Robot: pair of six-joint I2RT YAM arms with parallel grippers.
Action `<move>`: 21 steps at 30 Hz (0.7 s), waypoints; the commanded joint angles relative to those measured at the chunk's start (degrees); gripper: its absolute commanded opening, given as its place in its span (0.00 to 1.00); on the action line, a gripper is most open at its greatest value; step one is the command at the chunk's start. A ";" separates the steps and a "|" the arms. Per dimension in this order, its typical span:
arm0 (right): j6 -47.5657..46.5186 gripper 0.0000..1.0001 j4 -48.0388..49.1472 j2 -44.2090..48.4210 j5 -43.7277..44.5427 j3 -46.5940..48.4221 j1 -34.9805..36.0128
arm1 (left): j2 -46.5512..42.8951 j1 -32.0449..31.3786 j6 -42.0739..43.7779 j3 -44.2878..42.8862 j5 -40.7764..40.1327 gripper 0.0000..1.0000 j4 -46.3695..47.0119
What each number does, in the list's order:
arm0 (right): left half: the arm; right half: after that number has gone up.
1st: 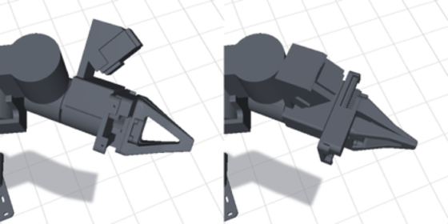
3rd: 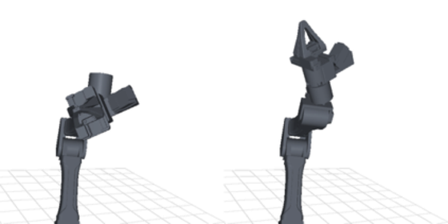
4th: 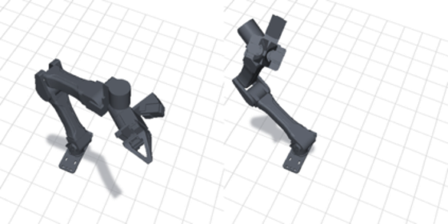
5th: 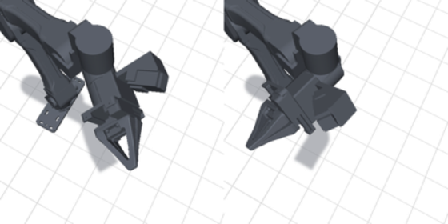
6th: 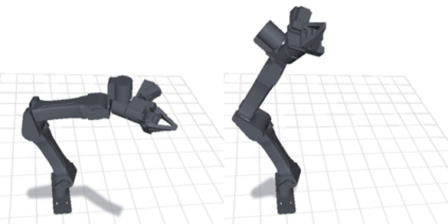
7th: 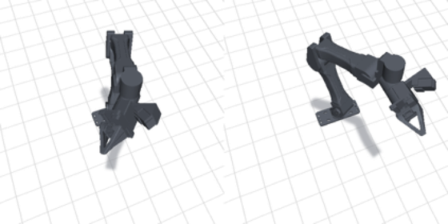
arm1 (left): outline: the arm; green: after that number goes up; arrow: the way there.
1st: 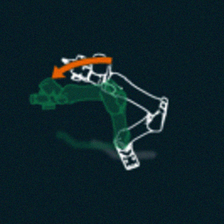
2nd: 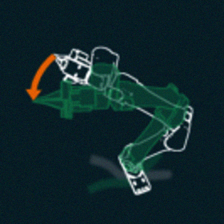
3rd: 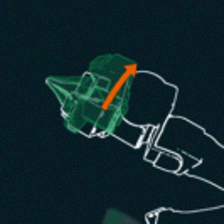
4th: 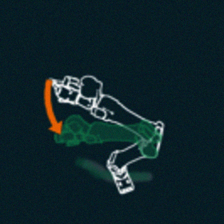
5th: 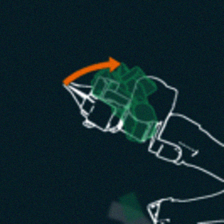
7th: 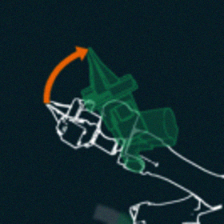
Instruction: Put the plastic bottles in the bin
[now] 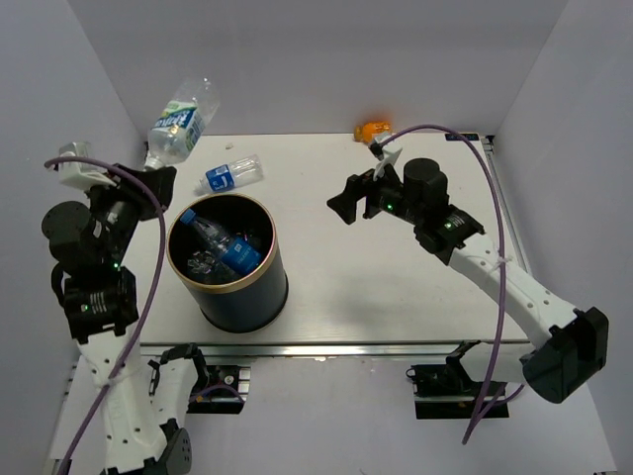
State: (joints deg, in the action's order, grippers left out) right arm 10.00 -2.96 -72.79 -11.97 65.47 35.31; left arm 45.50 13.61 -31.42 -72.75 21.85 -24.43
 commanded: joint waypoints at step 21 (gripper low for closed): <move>-2.27 0.89 4.46 7.14 2.91 -5.62 -0.24 | -8.14 -4.64 4.17 3.67 12.00 0.00 -39.20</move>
State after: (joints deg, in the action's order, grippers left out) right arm 8.49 -0.78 -66.02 -9.96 60.10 35.31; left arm 37.56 9.15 -27.29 -69.69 31.42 -61.91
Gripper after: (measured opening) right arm 0.895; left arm 0.424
